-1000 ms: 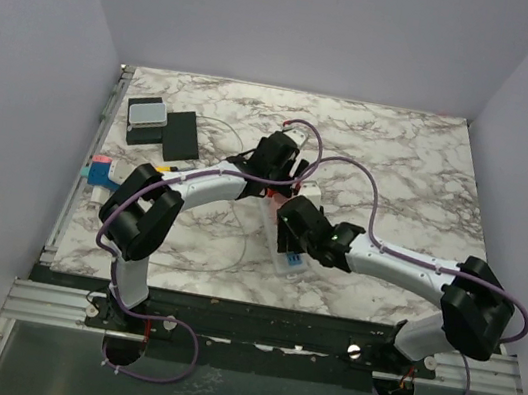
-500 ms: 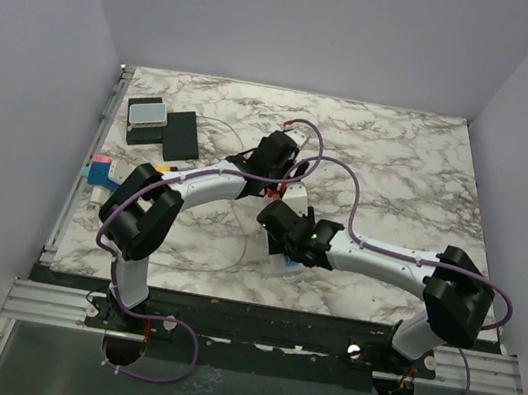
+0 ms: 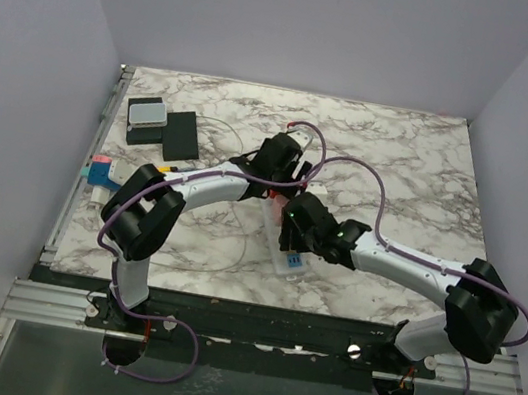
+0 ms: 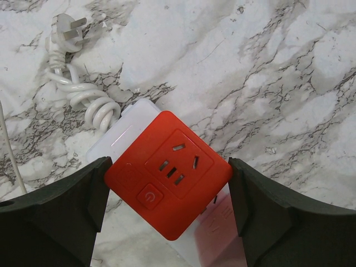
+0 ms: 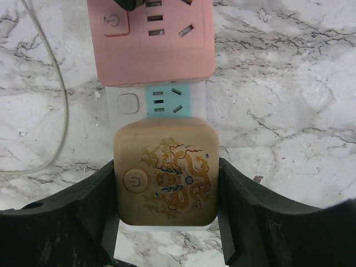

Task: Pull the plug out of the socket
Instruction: Remove the plug from the socket.

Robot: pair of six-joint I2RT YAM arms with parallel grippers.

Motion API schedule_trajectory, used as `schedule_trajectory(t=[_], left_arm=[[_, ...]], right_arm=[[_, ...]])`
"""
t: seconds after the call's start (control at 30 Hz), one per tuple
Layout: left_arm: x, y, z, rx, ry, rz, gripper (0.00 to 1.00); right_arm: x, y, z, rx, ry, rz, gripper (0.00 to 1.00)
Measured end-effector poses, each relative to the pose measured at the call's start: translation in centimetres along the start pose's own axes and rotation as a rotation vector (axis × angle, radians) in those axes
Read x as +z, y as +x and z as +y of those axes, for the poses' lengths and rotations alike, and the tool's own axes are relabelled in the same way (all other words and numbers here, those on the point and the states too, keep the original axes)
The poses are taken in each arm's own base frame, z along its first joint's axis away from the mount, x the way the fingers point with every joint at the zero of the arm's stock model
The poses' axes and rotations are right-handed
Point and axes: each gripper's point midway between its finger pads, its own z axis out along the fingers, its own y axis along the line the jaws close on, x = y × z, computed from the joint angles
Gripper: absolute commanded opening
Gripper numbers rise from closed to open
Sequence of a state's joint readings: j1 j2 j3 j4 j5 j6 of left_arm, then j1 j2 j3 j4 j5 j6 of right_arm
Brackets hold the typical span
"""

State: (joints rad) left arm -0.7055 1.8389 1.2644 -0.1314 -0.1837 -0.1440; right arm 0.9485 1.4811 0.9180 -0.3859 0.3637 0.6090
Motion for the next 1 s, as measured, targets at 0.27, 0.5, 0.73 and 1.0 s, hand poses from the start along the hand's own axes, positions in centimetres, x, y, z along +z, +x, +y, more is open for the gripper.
schedule_trajectory(t=[0.27, 0.5, 0.73, 1.0], left_arm=[[0.1, -0.2, -0.1, 0.011, -0.012, -0.01, 0.0], [0.2, -0.3, -0.2, 0.01, -0.011, -0.011, 0.0], [0.4, -0.4, -0.3, 0.009, -0.011, -0.011, 0.0], [0.4, -0.3, -0.4, 0.01, -0.006, -0.008, 0.0]], right_arm=[[0.0, -0.1, -0.3, 0.034, -0.047, 0.023, 0.0], [0.0, -0.1, -0.4, 0.021, -0.034, 0.014, 0.0], [-0.2, -0.1, -0.3, -0.026, 0.033, -0.025, 0.0], [-0.2, 0.1, 0.8, -0.09, 0.113, -0.038, 0.0]])
